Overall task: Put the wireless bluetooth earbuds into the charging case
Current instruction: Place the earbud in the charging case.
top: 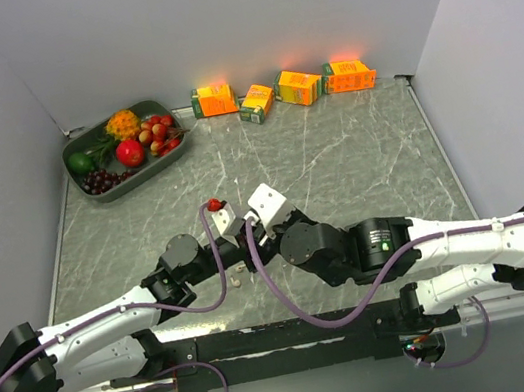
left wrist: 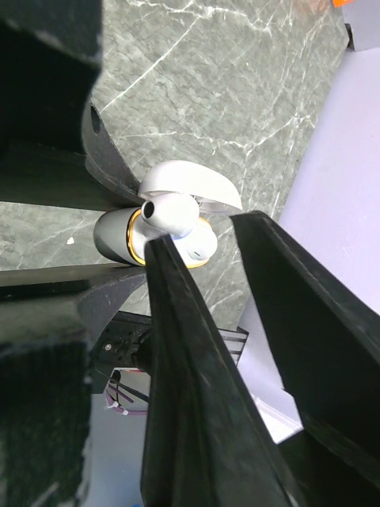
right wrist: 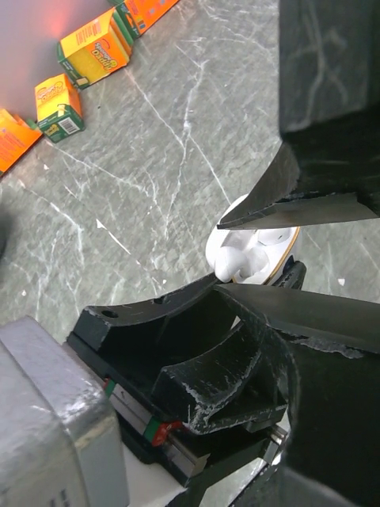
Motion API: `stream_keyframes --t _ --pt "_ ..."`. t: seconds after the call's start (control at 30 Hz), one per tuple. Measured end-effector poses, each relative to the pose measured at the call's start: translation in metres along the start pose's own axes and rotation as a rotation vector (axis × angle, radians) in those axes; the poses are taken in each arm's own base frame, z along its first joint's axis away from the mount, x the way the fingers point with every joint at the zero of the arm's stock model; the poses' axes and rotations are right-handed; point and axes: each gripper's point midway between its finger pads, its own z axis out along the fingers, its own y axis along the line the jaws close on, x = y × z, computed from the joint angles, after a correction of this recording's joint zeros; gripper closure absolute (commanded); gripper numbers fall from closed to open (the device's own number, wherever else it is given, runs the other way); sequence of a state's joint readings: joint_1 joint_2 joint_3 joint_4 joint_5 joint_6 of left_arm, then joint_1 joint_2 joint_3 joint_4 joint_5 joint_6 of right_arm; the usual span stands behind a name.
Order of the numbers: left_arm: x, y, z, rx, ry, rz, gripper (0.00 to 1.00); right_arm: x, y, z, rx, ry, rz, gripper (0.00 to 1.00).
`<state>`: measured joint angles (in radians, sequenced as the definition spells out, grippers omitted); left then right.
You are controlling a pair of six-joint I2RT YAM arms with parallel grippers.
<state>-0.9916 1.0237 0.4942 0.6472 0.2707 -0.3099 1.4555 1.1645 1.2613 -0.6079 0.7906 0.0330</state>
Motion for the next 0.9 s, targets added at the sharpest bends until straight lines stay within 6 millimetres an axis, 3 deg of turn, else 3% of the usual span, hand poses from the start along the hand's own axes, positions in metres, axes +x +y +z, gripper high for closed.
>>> stream_keyframes --t 0.67,0.9 --pt "0.0 0.001 0.0 -0.007 -0.002 0.001 0.99 -0.02 -0.009 -0.01 -0.003 -0.024 0.03 0.62" --pt "-0.001 0.002 -0.001 -0.012 -0.007 0.006 0.99 -0.012 -0.008 -0.005 0.011 0.013 0.013 0.62"
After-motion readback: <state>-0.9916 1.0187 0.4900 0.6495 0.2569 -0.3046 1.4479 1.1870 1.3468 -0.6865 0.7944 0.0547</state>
